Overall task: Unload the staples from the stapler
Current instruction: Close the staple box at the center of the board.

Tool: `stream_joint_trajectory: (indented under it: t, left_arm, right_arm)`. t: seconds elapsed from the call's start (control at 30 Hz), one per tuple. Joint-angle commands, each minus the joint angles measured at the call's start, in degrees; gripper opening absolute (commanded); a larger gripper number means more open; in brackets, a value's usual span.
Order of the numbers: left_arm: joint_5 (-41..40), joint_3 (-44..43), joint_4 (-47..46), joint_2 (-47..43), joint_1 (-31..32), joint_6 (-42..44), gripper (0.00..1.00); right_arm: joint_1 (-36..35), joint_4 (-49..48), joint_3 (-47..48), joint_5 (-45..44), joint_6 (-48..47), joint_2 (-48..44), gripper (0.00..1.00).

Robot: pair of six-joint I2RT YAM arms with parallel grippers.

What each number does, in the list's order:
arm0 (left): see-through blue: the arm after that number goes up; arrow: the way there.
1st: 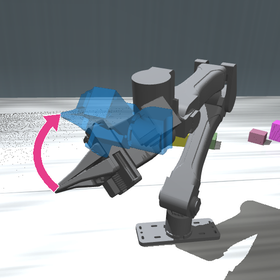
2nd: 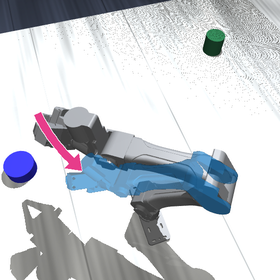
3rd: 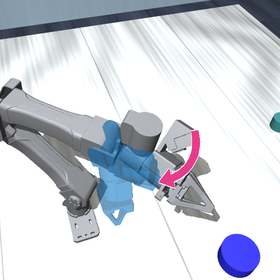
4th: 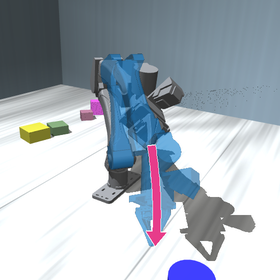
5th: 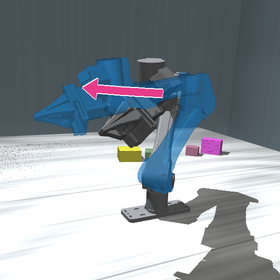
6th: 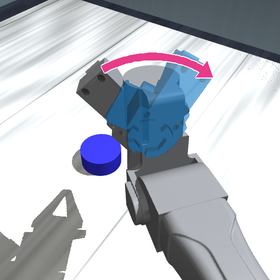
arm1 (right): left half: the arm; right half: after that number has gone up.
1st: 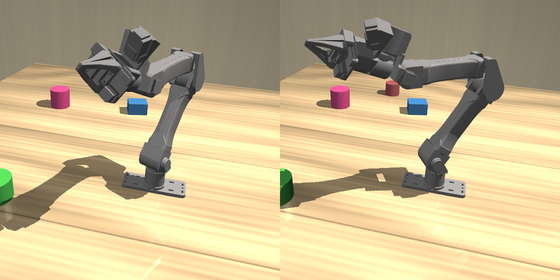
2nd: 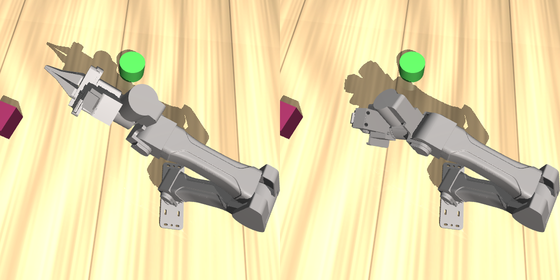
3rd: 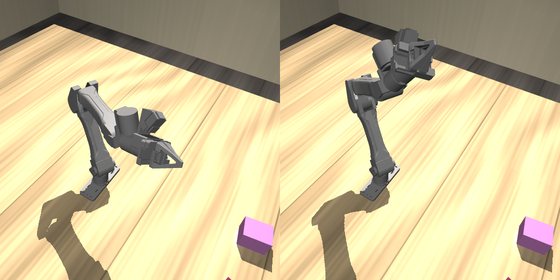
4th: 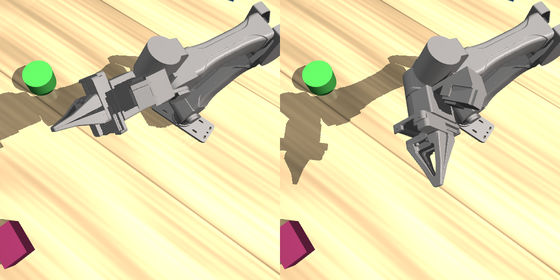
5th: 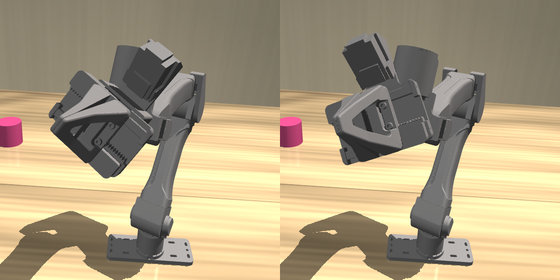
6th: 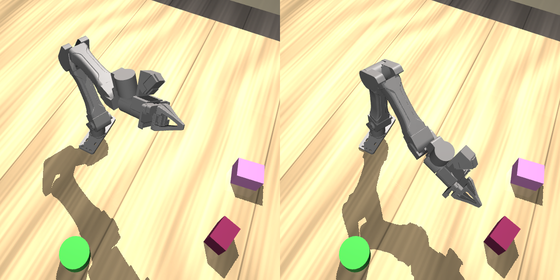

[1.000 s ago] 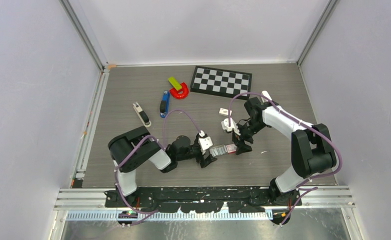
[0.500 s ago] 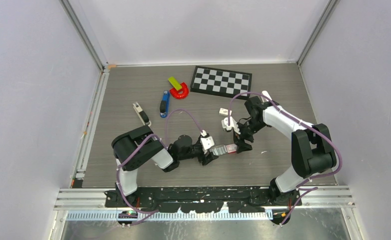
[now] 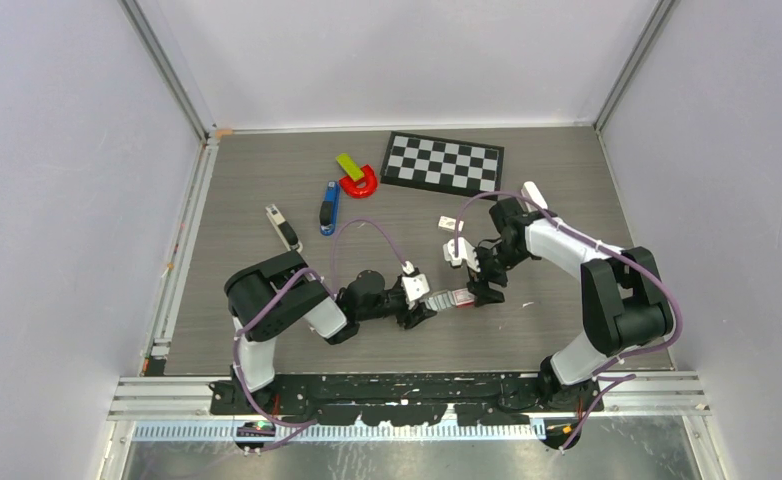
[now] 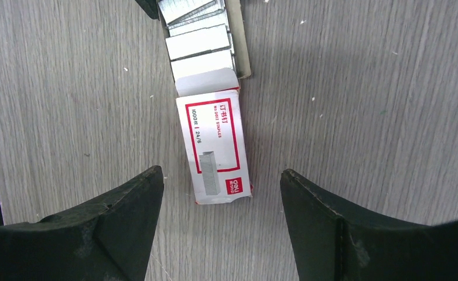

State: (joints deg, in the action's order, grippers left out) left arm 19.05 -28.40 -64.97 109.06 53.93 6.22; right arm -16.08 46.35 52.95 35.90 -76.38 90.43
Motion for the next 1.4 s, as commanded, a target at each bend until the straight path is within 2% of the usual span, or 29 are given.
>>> stream_joint_trajectory:
  t: [0.0, 0.4, 1.37]
  left_arm:
    - [0.64, -0.64, -2.5, 0.66, 0.21, 0.99, 0.54]
    - [0.57, -0.71, -2.77, 1.06, 0.25, 0.76, 0.54]
    - [-0.36, -0.46, -6.79, 3.24, 0.21, -1.11, 0.53]
  right_arm:
    - [-0.8, -2.1, -0.31, -0.02, -1.42, -0.03, 0.77]
    - [-4.03, -4.36, -1.88, -3.36, -2.0, 0.49, 0.74]
    - [-7.73, -5.97, -3.47, -7.86, -3.42, 0.48, 0.51]
